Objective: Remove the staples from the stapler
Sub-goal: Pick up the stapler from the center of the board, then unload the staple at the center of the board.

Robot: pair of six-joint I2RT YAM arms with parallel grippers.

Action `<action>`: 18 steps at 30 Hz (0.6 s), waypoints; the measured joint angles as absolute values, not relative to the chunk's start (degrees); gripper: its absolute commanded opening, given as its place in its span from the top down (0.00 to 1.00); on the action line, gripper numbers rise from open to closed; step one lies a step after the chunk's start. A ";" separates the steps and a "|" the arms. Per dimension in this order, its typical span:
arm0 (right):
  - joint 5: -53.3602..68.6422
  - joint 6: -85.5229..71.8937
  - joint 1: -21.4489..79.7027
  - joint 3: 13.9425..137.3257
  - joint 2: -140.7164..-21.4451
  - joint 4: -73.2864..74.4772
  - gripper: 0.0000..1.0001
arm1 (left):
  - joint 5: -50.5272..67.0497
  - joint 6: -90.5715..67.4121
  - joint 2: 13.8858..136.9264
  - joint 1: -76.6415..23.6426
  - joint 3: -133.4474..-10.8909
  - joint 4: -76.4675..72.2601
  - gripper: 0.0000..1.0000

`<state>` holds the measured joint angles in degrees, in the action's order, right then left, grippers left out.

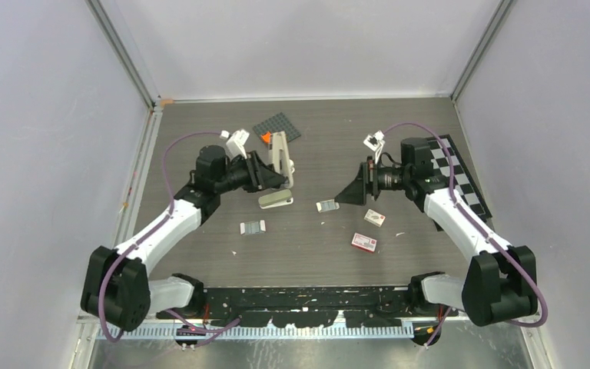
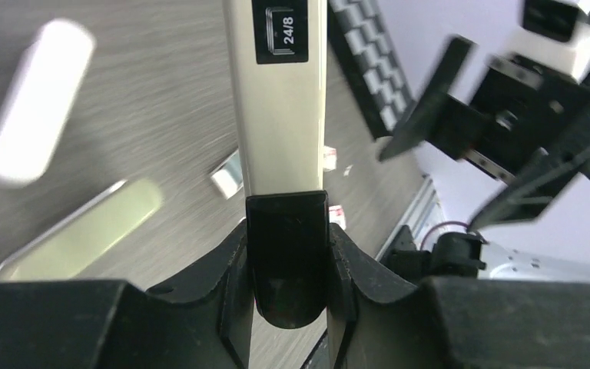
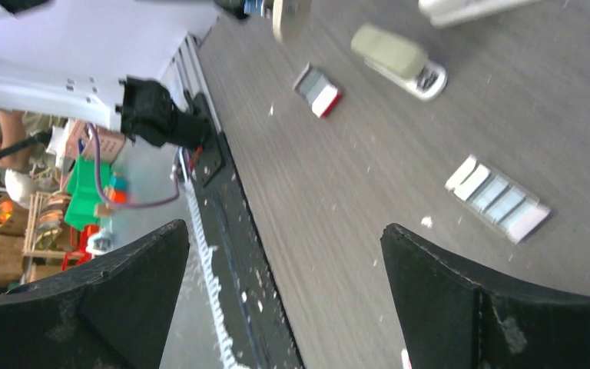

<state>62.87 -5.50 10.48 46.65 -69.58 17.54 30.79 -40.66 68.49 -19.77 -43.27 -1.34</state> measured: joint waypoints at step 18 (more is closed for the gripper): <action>61.78 -44.01 12.69 48.38 -90.11 -38.24 0.02 | 40.27 -54.00 90.56 -28.25 -42.78 -50.94 1.00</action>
<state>61.78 -44.01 12.69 48.38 -90.11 -38.24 40.27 -54.00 90.56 -28.25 -42.78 -50.94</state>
